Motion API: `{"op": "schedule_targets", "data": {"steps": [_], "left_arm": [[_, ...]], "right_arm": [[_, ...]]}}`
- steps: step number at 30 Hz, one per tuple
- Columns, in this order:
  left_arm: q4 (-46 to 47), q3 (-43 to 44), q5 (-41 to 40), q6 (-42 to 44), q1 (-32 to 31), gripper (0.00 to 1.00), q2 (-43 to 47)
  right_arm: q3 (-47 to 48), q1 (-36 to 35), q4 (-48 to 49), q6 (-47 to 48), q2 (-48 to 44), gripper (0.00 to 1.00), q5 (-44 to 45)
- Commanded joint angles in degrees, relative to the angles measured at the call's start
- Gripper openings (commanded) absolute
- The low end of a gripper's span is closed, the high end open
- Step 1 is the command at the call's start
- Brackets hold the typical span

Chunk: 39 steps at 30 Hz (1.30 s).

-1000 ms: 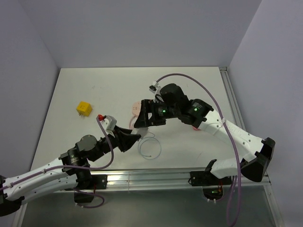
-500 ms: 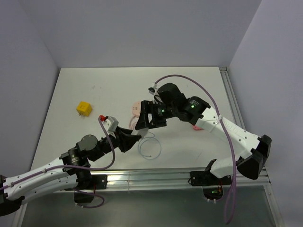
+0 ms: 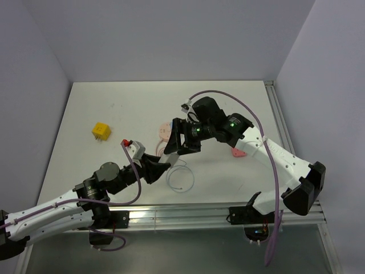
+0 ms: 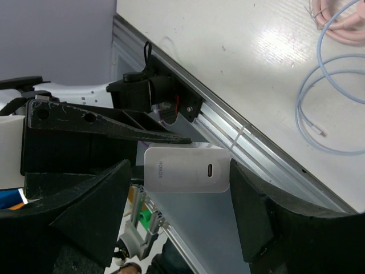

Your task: Insert the plug

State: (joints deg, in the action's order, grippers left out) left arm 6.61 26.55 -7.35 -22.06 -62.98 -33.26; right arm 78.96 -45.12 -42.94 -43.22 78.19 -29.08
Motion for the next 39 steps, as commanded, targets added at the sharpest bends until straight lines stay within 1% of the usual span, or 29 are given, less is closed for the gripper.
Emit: {"op": "schedule_targets", "data": {"steps": [1,10,14,19,27,29,31,32,33,35,36,37,39], "left_arm": [[4.7,2.3,0.3,1.6,0.1,0.01,-0.2],[4.9,2.2,0.5,1.8,0.1,0.01,-0.1],[5.1,2.3,0.6,1.8,0.1,0.01,-0.3],[5.1,2.2,0.9,1.7,0.1,0.01,-0.2],[4.5,2.3,0.9,1.8,0.1,0.01,-0.1],[4.5,2.2,1.0,1.7,0.1,0.01,0.2],[4.5,2.0,1.1,1.1,0.1,0.01,0.3],[3.9,2.2,0.6,0.4,0.1,0.01,0.3],[2.7,2.7,-1.3,-0.5,0.1,0.01,-0.1],[1.8,3.2,-2.7,-2.4,0.1,0.19,-0.1],[1.3,3.2,-4.4,-3.0,0.1,0.29,0.0],[1.0,3.2,-5.6,-4.4,0.1,0.45,0.3],[0.5,2.6,-7.6,-5.7,0.1,0.55,1.6]], "right_arm": [[0.3,0.2,0.8,-0.4,0.3,0.76,-2.8],[-2.1,0.1,0.9,-0.1,0.5,0.72,-3.7],[-2.5,0.1,1.5,-0.4,0.8,0.71,-4.8],[-1.9,0.1,1.7,-0.4,0.7,0.68,-4.1],[-2.6,0.2,3.1,-1.4,1.5,0.68,-4.2],[-2.5,0.2,3.3,-1.3,1.6,0.63,-3.7],[-2.8,0.2,4.1,-1.3,1.7,0.50,-4.0],[-2.9,0.2,4.5,-1.3,1.6,0.42,-4.1],[-3.2,0.2,5.1,-1.4,1.4,0.23,-3.4],[-3.0,0.2,5.2,-0.8,1.4,0.02,-2.0],[-2.2,0.2,4.8,-0.4,1.7,0.00,0.5],[-1.8,0.2,4.3,0.4,1.8,0.00,2.3],[-0.6,0.2,4.1,1.1,1.9,0.00,5.2]]}}
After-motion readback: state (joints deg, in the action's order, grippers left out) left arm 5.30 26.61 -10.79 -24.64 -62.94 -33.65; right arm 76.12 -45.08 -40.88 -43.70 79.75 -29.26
